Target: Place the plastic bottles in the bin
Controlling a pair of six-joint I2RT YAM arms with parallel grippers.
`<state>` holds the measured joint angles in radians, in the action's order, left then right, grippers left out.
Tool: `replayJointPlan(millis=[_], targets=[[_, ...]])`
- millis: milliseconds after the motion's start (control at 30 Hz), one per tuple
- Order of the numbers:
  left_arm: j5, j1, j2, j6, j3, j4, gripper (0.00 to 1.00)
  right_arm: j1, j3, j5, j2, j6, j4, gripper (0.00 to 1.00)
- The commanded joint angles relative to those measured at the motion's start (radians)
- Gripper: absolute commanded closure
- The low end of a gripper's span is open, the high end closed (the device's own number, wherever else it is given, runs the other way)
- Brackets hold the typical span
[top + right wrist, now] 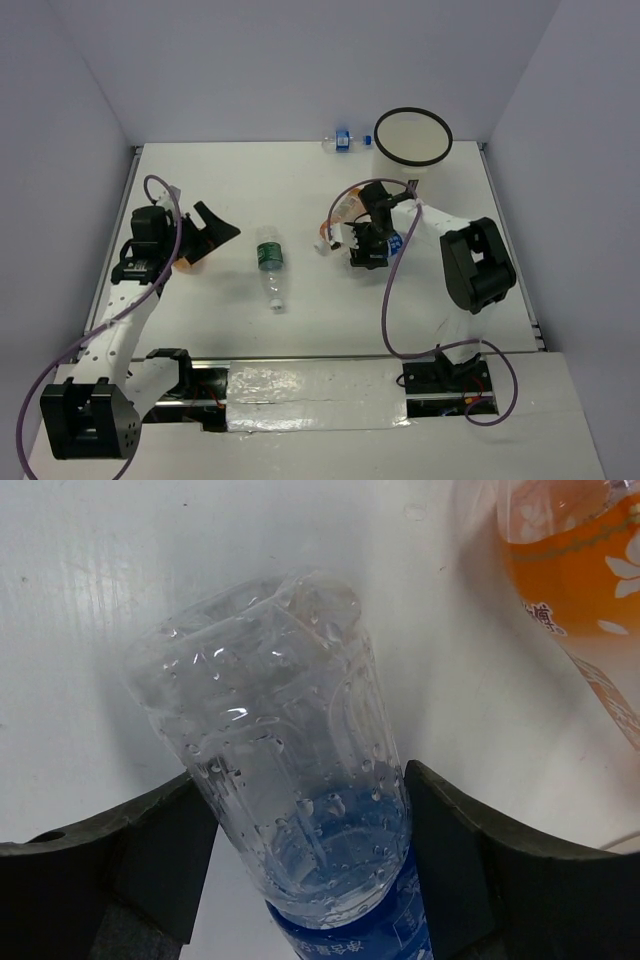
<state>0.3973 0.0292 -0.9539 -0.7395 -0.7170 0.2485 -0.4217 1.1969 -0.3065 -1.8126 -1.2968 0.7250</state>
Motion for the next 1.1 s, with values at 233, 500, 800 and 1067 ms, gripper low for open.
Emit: replayJointPlan(millis=[233,500,800,1067], targets=[[0.061,-0.005,-0.029,-0.034,0.014,-0.058,0.01,-0.011,0.174,-0.313,0.214,0.16,0.201,0.67],[0.068,-0.021,-0.077,-0.041,0.01,-0.08,0.01,0.014,0.662,-0.558,0.216,0.595,0.1,0.72],[-0.015,-0.138,-0.121,-0.05,-0.01,-0.068,0.01,0.214,0.8,-0.458,0.155,1.194,-0.475,0.72],[-0.121,-0.276,-0.21,-0.077,-0.042,-0.08,0.01,0.405,0.77,-0.367,0.075,1.294,-0.613,0.64]])
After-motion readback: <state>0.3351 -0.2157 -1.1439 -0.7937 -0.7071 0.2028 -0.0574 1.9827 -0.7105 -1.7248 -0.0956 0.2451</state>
